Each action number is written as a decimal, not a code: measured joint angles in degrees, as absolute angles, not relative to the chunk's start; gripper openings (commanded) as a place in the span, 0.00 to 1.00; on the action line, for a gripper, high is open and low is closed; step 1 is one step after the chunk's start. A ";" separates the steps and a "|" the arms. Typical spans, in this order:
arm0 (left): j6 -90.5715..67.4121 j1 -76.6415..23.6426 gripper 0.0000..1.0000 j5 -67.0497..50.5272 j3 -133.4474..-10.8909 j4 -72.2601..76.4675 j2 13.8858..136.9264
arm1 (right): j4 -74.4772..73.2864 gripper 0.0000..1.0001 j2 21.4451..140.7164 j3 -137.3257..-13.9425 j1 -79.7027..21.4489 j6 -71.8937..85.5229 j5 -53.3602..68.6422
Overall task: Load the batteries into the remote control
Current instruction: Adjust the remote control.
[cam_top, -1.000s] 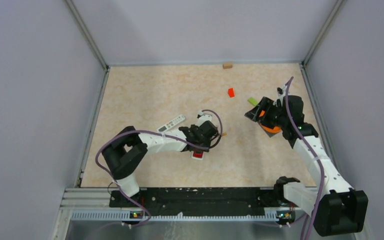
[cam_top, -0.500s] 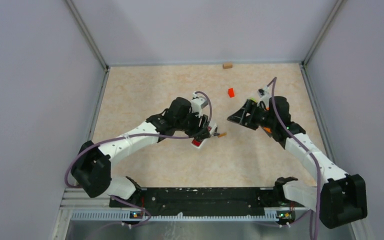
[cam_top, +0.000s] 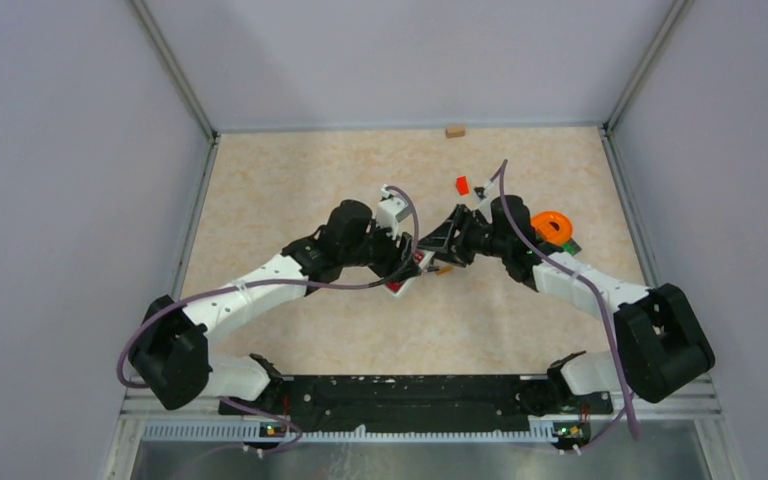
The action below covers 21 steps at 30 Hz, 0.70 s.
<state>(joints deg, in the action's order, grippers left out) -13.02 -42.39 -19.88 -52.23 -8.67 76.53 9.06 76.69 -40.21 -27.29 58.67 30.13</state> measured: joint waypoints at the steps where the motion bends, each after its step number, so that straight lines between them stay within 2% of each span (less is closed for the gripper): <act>1: -12.84 -42.39 0.14 -19.90 -52.16 -8.25 76.20 | 9.85 0.38 76.99 -40.21 -27.64 59.55 30.17; 5: -12.01 -42.39 0.21 -19.88 -51.90 -8.03 75.88 | 12.71 0.13 77.76 -40.21 -28.56 62.26 31.05; 6: -11.86 -42.39 0.33 -19.84 -51.88 -8.14 75.88 | 13.21 0.07 77.82 -40.23 -28.73 62.94 31.20; 7: -11.68 -42.39 0.51 -19.70 -51.88 -8.16 75.85 | 13.41 0.02 77.84 -40.23 -28.84 63.35 31.07; 9: -11.53 -42.39 0.84 -19.44 -51.88 -8.14 75.57 | 13.63 0.00 77.87 -40.23 -28.84 64.03 30.94; 10: -11.44 -42.39 0.94 -19.07 -51.86 -8.16 75.31 | 13.78 0.00 77.87 -40.23 -28.88 64.36 30.89; 11: -11.14 -42.39 0.98 -18.44 -51.86 -8.10 74.98 | 13.80 0.00 77.78 -40.23 -28.93 64.62 30.79; 18: -9.47 -42.50 0.99 -11.29 -47.70 -4.91 67.88 | 10.02 0.00 74.65 -40.23 -29.23 68.49 25.71; 21: -7.01 -43.59 0.95 -8.12 -47.59 -3.29 67.51 | 7.09 0.00 73.08 -40.27 -29.23 72.20 22.70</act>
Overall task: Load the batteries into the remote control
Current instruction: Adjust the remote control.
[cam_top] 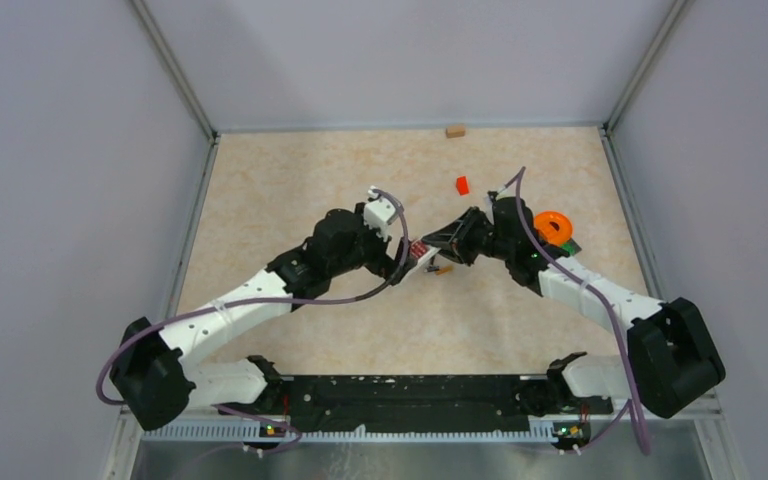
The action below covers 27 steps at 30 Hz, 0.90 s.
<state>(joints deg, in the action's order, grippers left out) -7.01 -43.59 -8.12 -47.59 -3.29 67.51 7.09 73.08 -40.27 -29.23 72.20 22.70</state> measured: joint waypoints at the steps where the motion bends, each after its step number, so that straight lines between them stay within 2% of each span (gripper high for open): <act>1: -5.82 -44.47 0.94 -6.79 -48.03 -3.55 68.01 | 5.93 0.00 72.84 -40.34 -29.23 73.63 21.82; 6: 0.25 -51.24 0.84 0.54 -51.35 -4.73 72.36 | -0.95 0.00 72.82 -42.19 -29.23 79.53 19.35; 20: 9.85 -60.45 0.31 20.99 -56.58 -8.86 80.40 | -10.87 0.00 74.02 -47.31 -28.71 87.22 17.30; 24: 12.86 -61.60 0.07 22.57 -56.58 -9.82 80.64 | -11.35 0.00 75.07 -47.81 -28.69 88.31 18.15; 25: 13.89 -61.89 0.01 22.79 -56.58 -10.15 80.79 | -11.57 0.06 75.20 -47.81 -28.69 88.49 18.26; 27: 15.18 -62.37 0.00 23.05 -56.58 -10.59 81.19 | -12.05 0.22 75.50 -47.81 -28.69 88.75 18.28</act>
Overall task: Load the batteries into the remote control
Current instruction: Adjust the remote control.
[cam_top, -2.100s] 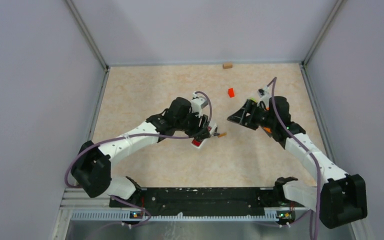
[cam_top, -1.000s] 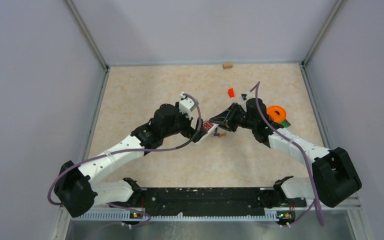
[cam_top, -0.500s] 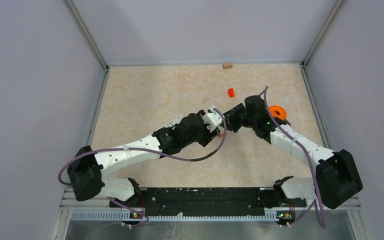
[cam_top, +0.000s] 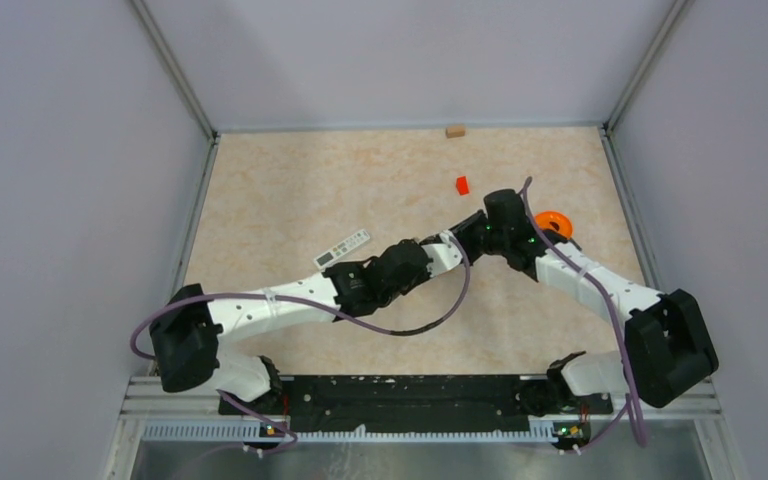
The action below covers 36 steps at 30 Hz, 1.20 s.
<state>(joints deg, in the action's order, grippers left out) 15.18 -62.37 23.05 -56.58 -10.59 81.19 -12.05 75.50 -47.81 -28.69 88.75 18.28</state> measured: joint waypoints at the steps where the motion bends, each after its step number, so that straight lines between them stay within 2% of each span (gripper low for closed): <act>1: 15.40 -62.52 0.00 23.22 -56.58 -10.68 81.41 | -12.19 0.30 75.64 -47.81 -28.69 88.68 18.31; 3: 15.35 -62.70 0.00 23.38 -56.58 -10.41 81.67 | -12.64 0.48 75.66 -47.81 -28.69 88.44 18.26; 5: 14.24 -62.57 0.00 23.99 -56.58 -10.46 81.69 | -12.32 0.59 75.64 -48.01 -28.60 87.83 18.20; 9: 11.20 -61.10 0.00 26.46 -56.58 -10.72 81.69 | -11.53 0.68 74.98 -48.12 -27.83 84.01 17.96; 15: 4.43 -56.75 0.00 19.99 -55.18 -10.79 80.60 | -10.20 0.70 71.53 -47.24 -24.64 75.75 18.31; 21: -2.98 -46.94 0.00 0.93 -54.50 -12.25 77.30 | -4.89 0.70 65.25 -44.93 -21.58 59.40 21.41; 26: -6.87 -39.57 0.00 -14.68 -54.50 -13.56 73.89 | 4.10 0.71 62.52 -41.76 -21.74 46.22 31.51; 29: -7.90 -38.00 0.00 -24.05 -54.48 -14.37 70.78 | 6.39 0.70 62.26 -42.06 -23.46 38.06 37.52; 36: -5.50 -37.93 0.00 -41.17 -57.08 -19.14 66.57 | -0.97 0.69 64.23 -51.64 -31.77 16.67 43.38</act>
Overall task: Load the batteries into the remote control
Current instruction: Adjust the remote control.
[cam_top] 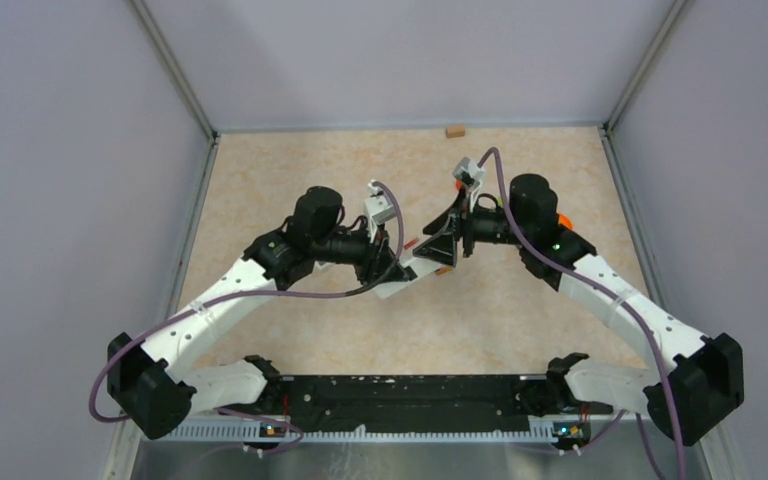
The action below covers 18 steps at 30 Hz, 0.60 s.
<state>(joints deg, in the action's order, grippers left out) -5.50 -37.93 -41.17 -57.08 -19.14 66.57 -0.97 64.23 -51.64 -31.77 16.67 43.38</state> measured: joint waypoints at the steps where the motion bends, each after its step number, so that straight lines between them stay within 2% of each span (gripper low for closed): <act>1: -4.60 -37.93 0.00 -42.59 -57.82 -20.38 66.57 | -1.45 0.68 64.51 -52.45 -31.75 15.20 43.70; 6: -0.19 -37.80 0.00 -47.37 -59.83 -26.41 66.52 | -4.64 0.60 66.94 -54.74 -31.90 8.95 51.94; 13: 2.50 -37.32 0.00 -51.37 -60.34 -28.38 66.46 | -14.46 0.61 67.55 -55.66 -32.64 1.02 61.47; 15: 3.05 -37.21 0.00 -52.21 -60.73 -28.60 66.46 | -15.20 0.53 67.11 -55.66 -32.64 0.27 62.72; 16: 3.20 -37.21 0.00 -52.69 -60.95 -28.67 66.48 | -15.44 0.45 66.76 -55.66 -32.75 -0.01 63.13; 18: 3.33 -37.17 0.12 -53.36 -61.32 -28.71 66.48 | -15.44 0.24 66.06 -55.66 -33.01 -0.19 63.83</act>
